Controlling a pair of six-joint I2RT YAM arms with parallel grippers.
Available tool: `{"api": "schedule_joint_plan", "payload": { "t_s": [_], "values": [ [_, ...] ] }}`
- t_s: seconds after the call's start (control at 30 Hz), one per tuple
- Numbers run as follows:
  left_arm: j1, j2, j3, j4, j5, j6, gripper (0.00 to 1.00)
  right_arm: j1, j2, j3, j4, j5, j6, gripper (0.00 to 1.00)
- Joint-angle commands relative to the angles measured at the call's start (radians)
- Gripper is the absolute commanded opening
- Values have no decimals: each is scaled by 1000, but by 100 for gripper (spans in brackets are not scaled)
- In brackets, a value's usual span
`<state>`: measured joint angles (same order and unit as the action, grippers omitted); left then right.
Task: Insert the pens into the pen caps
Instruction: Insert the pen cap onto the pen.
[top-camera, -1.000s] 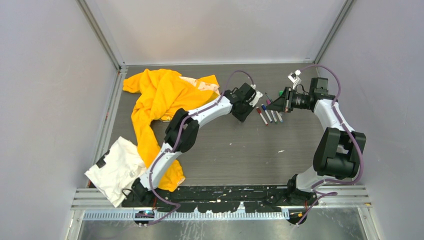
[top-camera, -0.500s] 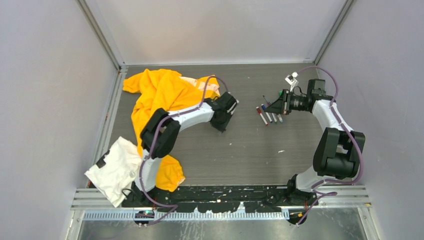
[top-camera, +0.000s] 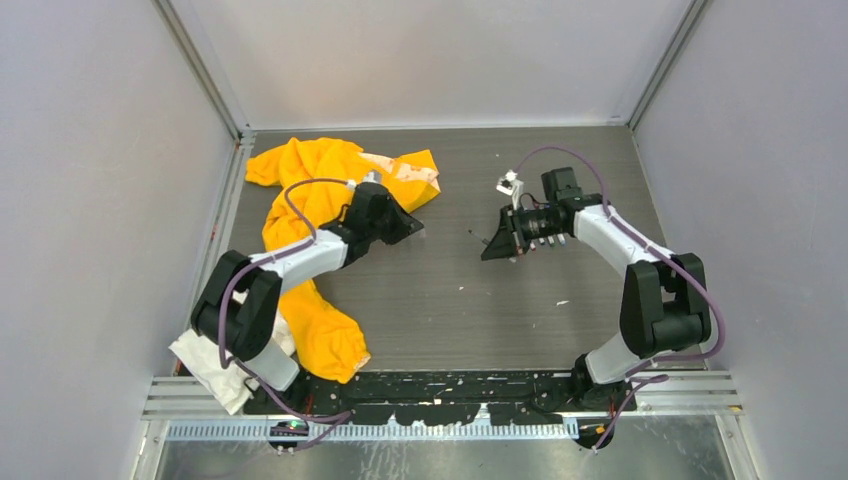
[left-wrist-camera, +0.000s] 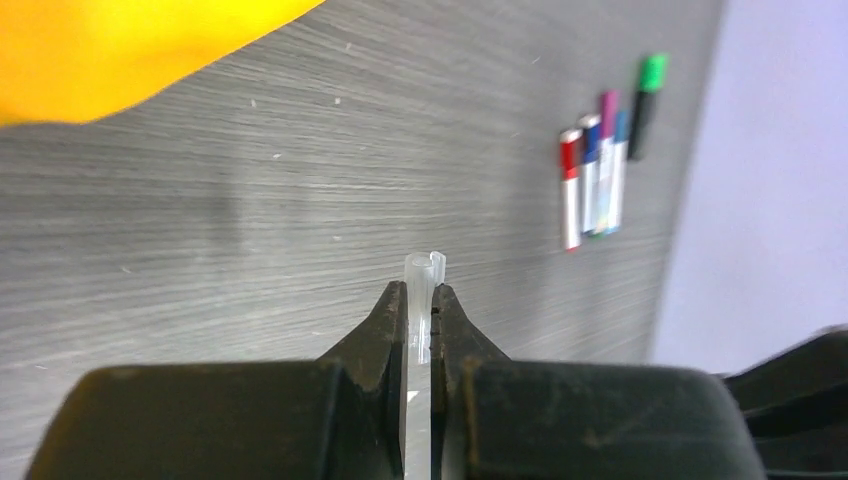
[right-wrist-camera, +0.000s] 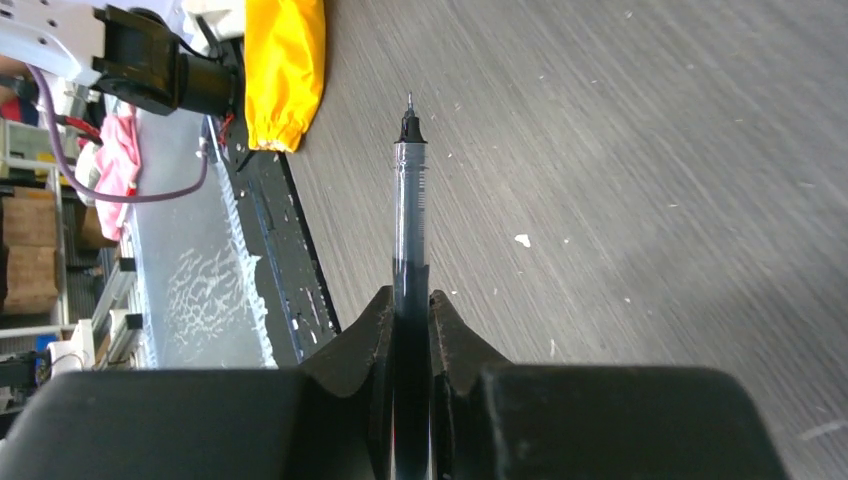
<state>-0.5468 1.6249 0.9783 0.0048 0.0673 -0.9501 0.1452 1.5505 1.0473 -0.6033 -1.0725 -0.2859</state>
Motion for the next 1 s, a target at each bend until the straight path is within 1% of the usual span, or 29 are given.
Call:
{"api": "schedule_joint_plan", "payload": {
  "t_s": [0.0, 0.1, 0.2, 0.37, 0.53, 0.67, 0.97],
  "values": [
    [4, -59, -107, 266, -58, -376, 1, 90, -6, -21, 171, 114, 157, 1],
    [3, -67, -171, 335, -100, -516, 1, 153, 19, -13, 238, 183, 277, 1],
    [2, -82, -215, 369, -144, -578, 1, 207, 44, 5, 262, 246, 343, 1],
    [-9, -115, -256, 396, -205, -631, 1, 277, 78, 23, 286, 303, 385, 1],
    [-24, -120, -268, 396, -231, -702, 1, 325, 101, 45, 288, 354, 393, 1],
    [-35, -124, -260, 388, -244, -721, 1, 331, 115, 68, 294, 381, 418, 1],
    [-58, -112, -253, 386, -248, -745, 1, 332, 130, 104, 303, 376, 448, 1]
  ]
}}
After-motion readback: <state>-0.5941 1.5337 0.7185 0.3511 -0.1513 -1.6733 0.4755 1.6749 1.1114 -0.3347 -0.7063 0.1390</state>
